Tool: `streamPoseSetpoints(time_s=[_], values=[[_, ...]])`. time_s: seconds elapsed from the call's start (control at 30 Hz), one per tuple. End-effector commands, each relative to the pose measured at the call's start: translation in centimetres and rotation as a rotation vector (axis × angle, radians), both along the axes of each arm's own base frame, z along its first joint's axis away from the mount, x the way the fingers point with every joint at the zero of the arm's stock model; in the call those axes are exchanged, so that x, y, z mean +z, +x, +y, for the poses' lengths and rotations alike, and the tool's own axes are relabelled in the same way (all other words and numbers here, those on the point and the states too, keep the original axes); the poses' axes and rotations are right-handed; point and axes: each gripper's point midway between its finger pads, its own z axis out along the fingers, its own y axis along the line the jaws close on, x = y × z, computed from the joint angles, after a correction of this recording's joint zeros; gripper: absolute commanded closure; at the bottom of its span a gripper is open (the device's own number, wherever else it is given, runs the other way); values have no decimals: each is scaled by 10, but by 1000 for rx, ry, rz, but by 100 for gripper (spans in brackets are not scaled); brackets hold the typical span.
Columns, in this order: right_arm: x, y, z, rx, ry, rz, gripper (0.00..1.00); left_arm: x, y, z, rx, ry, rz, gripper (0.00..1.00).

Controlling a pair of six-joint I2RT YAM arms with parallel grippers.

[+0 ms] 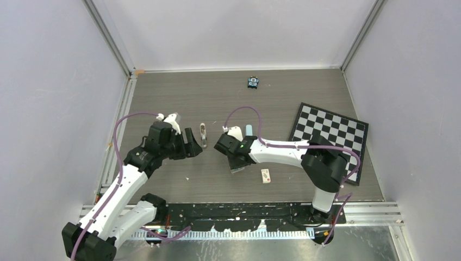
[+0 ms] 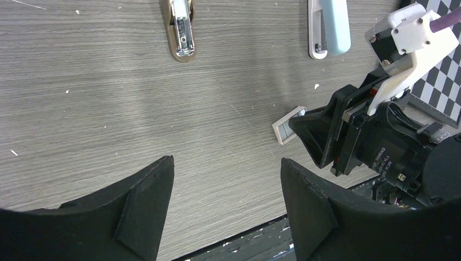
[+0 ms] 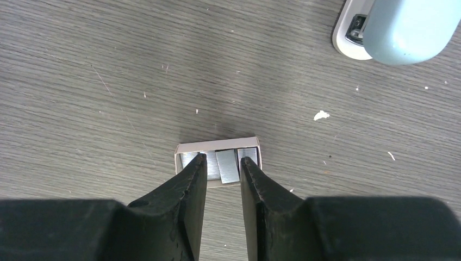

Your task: Load the staples into the stapler

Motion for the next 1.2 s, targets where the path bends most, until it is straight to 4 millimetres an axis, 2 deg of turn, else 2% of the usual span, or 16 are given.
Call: streamPoseSetpoints(time_s=[0.0, 0.6, 0.93, 1.17], values=[[10, 10, 10, -1, 18, -49, 66, 7, 1, 0, 2, -19, -22, 27], [3, 7, 12, 13, 2, -21, 73, 7, 3, 2, 11, -12, -20, 27], [14, 3, 21, 27, 67, -15, 76, 5, 5, 4, 18, -5, -14, 27], [18, 8, 15, 30, 34, -41, 74, 8, 5, 5, 22, -3, -22, 27]])
